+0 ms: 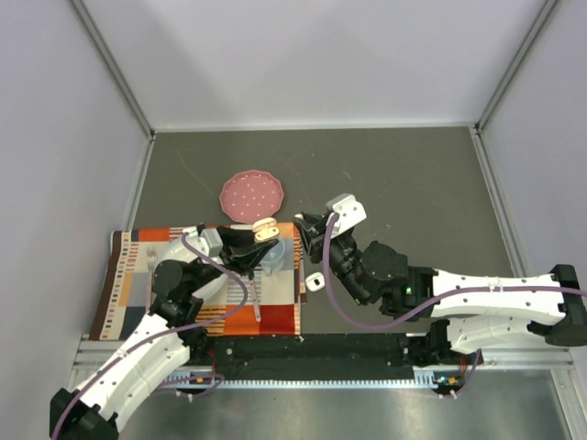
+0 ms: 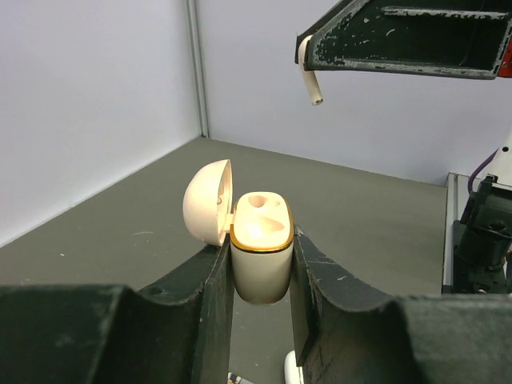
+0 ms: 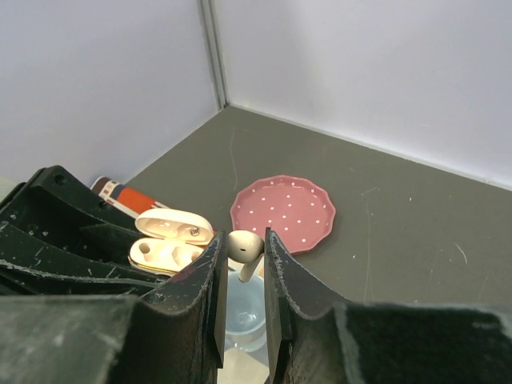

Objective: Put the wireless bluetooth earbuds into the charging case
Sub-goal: Insert the right earbud into the right side groove of the charging case.

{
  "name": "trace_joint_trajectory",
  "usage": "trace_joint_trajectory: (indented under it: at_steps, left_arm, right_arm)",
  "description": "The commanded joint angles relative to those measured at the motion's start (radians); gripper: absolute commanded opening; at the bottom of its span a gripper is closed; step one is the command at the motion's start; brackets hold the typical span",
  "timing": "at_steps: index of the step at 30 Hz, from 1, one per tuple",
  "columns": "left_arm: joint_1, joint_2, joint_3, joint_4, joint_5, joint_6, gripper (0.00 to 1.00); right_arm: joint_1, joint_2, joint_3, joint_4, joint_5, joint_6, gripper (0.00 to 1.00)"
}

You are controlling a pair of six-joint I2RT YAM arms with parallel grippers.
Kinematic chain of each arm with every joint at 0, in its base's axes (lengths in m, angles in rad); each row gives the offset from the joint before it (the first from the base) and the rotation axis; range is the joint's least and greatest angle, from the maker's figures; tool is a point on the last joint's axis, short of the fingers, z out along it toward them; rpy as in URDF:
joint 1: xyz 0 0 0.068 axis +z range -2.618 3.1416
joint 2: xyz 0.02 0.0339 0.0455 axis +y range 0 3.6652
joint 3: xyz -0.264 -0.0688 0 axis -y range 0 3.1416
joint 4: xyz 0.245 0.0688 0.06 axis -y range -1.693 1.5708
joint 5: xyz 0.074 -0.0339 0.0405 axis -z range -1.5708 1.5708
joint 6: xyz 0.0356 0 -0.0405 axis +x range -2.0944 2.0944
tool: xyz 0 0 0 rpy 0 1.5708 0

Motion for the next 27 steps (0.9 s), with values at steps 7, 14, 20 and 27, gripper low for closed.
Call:
trace_joint_trajectory:
  at_steps: [7,14,20,27]
  left_arm:
    - [-0.003,0.022,0.003,0.085,0.019,-0.005,0.0]
    - [-0.003,0.032,0.011,0.088,0.028,-0.007,0.0]
    - [-0.003,0.029,0.012,0.088,0.03,-0.002,0.0]
    - [-0.003,0.03,0.008,0.101,0.023,-0.014,0.0]
  right_arm:
    - [0.012,0.016,0.067,0.013,-0.093,0.038,0.0]
    - [0.01,0.061,0.094,-0.002,-0.134,0.04,0.0]
    - [0.012,0.108,0.117,-0.019,-0.096,0.092,0.0]
    - [0.012,0.145,0.122,-0.01,-0.044,0.098,0.0]
